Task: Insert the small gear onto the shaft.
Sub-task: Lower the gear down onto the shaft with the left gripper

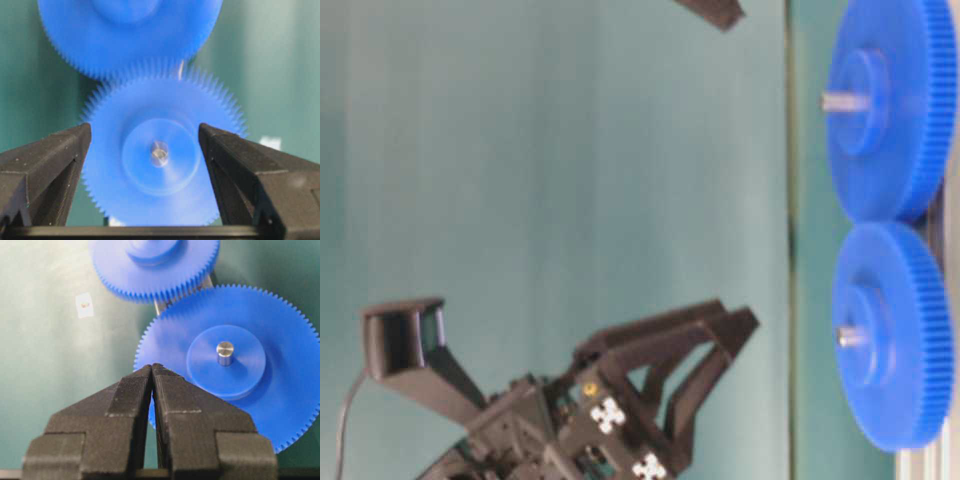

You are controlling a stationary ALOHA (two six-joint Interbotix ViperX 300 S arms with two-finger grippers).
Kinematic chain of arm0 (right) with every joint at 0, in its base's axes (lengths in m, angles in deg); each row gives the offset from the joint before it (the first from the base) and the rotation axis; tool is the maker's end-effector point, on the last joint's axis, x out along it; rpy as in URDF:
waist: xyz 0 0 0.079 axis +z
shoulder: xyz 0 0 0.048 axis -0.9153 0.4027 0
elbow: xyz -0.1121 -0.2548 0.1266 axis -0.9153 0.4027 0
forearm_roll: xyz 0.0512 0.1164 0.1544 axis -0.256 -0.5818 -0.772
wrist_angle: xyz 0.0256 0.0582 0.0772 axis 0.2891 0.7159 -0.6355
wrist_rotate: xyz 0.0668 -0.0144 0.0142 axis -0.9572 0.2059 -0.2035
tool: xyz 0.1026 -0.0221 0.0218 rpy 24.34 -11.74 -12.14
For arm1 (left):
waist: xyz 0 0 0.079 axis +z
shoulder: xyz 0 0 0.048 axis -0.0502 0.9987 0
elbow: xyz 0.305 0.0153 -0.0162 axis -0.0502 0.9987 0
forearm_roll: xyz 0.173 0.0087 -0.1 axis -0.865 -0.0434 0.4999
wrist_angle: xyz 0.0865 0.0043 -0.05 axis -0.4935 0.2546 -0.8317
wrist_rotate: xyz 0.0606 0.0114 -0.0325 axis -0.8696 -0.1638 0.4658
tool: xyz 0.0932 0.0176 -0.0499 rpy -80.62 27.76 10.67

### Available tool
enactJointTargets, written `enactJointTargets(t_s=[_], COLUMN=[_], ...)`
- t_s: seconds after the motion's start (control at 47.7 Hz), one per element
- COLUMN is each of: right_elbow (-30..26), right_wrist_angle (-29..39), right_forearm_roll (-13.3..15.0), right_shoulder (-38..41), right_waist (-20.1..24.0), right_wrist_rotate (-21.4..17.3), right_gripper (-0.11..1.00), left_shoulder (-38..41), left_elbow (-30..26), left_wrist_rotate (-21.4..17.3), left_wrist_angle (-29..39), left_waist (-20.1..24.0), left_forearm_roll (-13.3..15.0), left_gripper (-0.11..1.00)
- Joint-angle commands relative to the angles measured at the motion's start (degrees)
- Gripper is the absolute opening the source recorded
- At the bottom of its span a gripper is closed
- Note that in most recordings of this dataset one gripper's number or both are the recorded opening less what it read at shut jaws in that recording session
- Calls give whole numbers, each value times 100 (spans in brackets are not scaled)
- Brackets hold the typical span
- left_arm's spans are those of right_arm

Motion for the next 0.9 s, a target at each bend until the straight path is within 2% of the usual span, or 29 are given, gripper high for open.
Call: enactJointTargets(t_s=[0.0, 0.273, 0.65, 0.881], right_elbow=[-18, 0, 9, 9], right_wrist_angle=[-141, -167, -167, -167], right_forearm_roll=[-9, -9, -9, -9], right_shoulder=[-26, -26, -18, -18], right_waist=[-9, -9, -70, -123], right_wrist_rotate=[-53, -53, -53, -53], right_gripper=[12, 12, 12, 12], left_shoulder=[-123, -141, -598, -1090], left_elbow=[70, 176, 352, 703], left_wrist_rotate=[18, 79, 114, 105], left_wrist_angle=[-141, -272, -264, -272], left_waist=[-9, -9, -9, -9], left_forearm_roll=[-9, -9, -9, -9], left_gripper=[83, 68, 68, 68])
